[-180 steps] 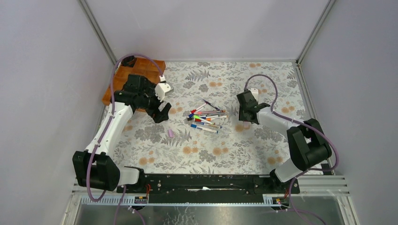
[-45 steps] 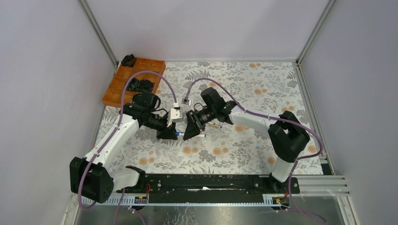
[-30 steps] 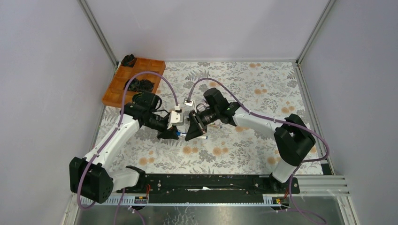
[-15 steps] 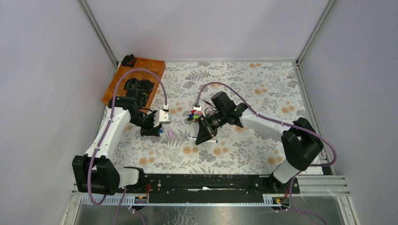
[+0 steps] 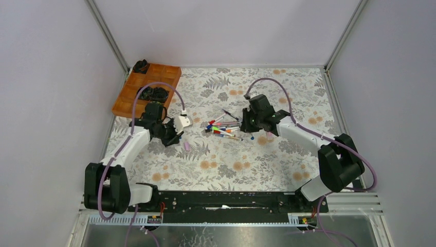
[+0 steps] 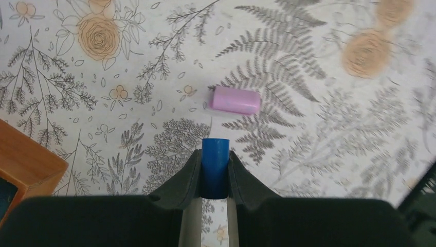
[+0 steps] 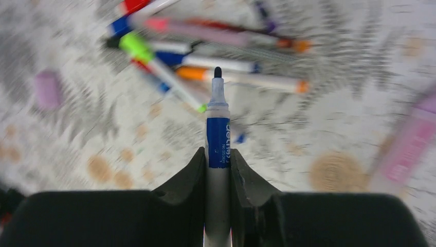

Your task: Open the pen caps

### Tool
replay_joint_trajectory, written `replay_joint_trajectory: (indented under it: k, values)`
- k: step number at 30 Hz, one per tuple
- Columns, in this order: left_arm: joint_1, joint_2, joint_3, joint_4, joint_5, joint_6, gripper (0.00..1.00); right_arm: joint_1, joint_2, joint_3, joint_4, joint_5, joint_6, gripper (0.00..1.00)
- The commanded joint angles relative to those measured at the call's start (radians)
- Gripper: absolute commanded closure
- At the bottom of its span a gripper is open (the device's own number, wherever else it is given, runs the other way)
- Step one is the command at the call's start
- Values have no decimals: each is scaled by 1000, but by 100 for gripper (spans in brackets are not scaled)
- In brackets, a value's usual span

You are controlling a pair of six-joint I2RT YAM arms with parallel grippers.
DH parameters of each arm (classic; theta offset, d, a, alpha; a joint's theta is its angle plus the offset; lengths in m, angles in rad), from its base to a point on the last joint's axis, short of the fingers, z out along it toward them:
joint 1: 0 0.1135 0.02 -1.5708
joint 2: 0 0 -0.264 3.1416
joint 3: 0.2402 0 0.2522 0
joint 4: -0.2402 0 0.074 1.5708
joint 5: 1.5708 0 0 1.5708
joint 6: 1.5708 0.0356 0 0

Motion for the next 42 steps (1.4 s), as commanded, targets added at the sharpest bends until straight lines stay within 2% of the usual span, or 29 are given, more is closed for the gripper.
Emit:
replay_joint_trajectory:
  k: [1,5,11,16,19,21,22,27,29,32,35,42]
  values:
    - [-42,48,-72,361,-212,-221,100,-17,16,-3,-1,419,100,100]
    - [-43,140,-78,371,-245,-251,100,-24,99,-10,31,511,119,100]
    - [-54,173,-127,420,-286,-236,100,-42,212,6,50,590,126,100]
    - [-73,189,-143,421,-293,-232,94,-70,246,-14,73,610,124,100]
    - [-90,194,-152,422,-293,-229,85,-87,254,-23,76,600,117,96]
    - [-97,196,-155,414,-291,-230,75,-94,256,-25,74,591,111,93]
    - [-99,196,-154,406,-288,-228,69,-98,256,-26,73,583,107,90]
    - [-102,172,-134,349,-258,-216,49,-101,244,-41,58,552,93,74]
    - [-102,157,-127,330,-244,-208,43,-100,233,-49,55,543,88,71]
    - [-102,142,-110,305,-233,-213,41,-100,212,-61,53,531,80,65]
    - [-102,130,-84,270,-214,-219,35,-100,192,-67,46,525,72,63]
    - [-100,110,21,171,-167,-249,33,-100,139,-77,33,519,51,66]
